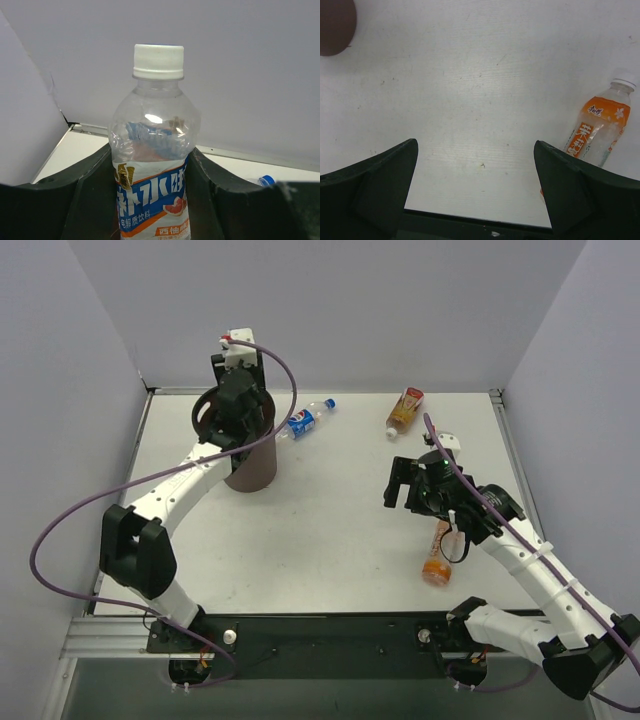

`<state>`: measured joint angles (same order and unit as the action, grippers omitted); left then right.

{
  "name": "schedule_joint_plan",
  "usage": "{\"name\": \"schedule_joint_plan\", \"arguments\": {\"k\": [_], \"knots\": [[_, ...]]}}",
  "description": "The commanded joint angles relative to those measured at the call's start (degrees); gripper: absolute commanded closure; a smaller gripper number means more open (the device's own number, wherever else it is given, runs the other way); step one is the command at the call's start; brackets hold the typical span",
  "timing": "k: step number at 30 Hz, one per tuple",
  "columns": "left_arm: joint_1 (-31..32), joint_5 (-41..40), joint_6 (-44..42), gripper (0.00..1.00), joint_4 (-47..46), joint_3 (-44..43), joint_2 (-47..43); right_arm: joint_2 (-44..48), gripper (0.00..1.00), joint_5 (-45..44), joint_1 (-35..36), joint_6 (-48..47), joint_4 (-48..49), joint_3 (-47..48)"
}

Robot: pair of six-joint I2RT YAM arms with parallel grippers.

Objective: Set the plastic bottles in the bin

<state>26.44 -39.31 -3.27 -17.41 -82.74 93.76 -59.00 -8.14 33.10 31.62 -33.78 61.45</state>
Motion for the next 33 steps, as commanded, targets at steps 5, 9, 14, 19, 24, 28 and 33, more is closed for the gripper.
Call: {"name": "schedule_joint_plan", "arguments": {"k": [5, 9, 14, 19, 24, 28, 33], "knots": [[-2.09, -0.86, 1.33, 0.68, -5.36, 6.97, -2.96, 0.2, 0.06, -1.26, 0.3, 0.29, -1.02, -0.72], [-2.09, -0.15, 1.42, 0.35, -4.57, 7.07, -3.67, -0.23, 0.06, -1.26, 0.3, 0.38, -1.03, -0.46], [-2.09, 1.25, 2.04, 0.11, -2.37, 6.45, -4.63, -0.85, 0.06, -1.26, 0.21, 0.46, -1.11, -0.02], [-2.09, 2.57, 2.65, 0.05, 1.05, 4.79, -5.86, -2.08, 0.06, -1.53, 0.3, 1.52, -1.2, 0.6], [-2.09, 4.58, 3.0, 0.03, 6.94, 1.27, -7.18, -3.13, 0.06, -2.84, 0.3, 3.19, -2.34, 1.57], [-2.09, 8.19, 6.6, 0.03, 17.29, -4.26, -7.97, -4.28, 0.05, -7.05, -0.05, 4.42, -4.45, 2.62], [-1.74, 15.9, 10.38, 0.05, 29.08, -10.85, -10.17, -5.07, 0.05, -8.47, -7.05, 7.23, -7.61, 2.89]]}}
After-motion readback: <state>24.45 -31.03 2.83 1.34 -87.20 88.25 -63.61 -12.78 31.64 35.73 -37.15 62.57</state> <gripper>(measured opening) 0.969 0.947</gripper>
